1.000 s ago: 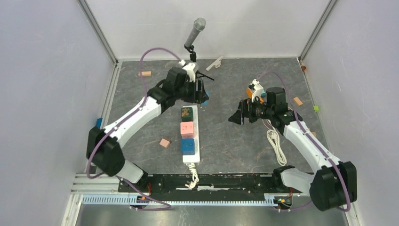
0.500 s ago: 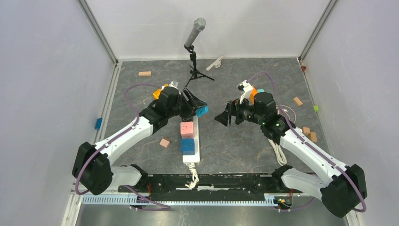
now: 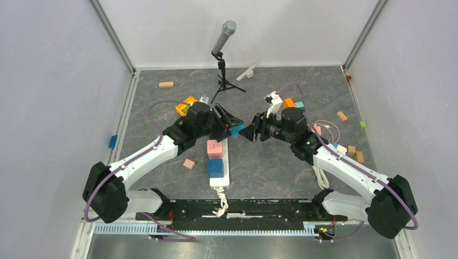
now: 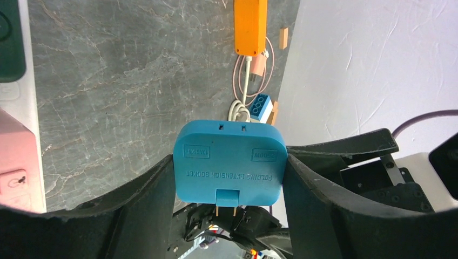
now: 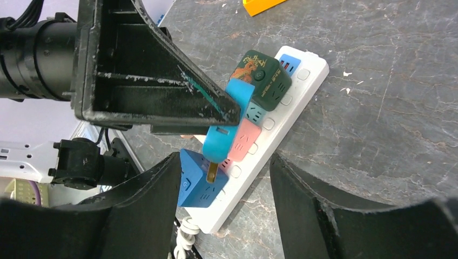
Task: Insert the plug
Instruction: Pick up the plug from the center of the board.
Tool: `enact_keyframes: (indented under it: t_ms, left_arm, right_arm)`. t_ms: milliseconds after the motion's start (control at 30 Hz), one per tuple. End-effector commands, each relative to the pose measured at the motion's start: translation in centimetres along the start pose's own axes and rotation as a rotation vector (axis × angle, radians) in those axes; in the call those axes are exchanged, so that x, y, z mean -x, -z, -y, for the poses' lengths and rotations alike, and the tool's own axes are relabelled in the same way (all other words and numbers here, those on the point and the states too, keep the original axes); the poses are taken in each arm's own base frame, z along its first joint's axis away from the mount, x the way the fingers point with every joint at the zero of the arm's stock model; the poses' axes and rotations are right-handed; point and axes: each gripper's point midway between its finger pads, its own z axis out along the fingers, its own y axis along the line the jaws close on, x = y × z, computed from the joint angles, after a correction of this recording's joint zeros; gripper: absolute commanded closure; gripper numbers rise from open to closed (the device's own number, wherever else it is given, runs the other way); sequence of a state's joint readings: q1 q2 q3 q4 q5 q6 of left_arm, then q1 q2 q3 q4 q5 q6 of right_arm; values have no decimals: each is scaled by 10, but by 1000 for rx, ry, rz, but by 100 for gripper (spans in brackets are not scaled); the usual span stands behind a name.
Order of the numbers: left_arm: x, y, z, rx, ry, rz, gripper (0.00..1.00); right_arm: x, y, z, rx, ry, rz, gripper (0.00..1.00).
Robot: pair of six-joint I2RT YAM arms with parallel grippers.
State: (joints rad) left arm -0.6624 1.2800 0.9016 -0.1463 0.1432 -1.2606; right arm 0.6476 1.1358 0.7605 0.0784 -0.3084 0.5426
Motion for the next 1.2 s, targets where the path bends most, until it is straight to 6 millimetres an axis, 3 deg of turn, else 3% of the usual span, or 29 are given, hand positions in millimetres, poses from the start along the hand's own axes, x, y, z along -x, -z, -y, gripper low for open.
enact_keyframes:
  t_ms: [0, 333, 433, 533, 733, 1033, 1167]
  left_arm:
    - [-7, 3, 20, -58, 23, -19, 65]
    - [-17, 8, 14, -51, 16, -36, 64]
    - [-18, 9, 12, -47, 14, -35, 64]
    - [-18, 10, 10, -45, 7, -35, 54]
    - [-13, 19, 7, -15, -146, -13, 1]
    - [30, 36, -9, 85, -503, 65, 0]
    - [38, 42, -18, 128, -554, 27, 0]
  right_arm:
    - [20, -8, -8, 1, 1, 70, 37]
    - [14, -15, 0, -32, -13, 45, 77]
    - [16, -13, -1, -27, -6, 55, 100]
    - [19, -10, -4, -19, 11, 67, 100]
    - [20, 0, -6, -16, 53, 74, 100]
    - [5, 16, -3, -5, 169, 30, 100]
    - [0, 32, 5, -15, 244, 105, 100]
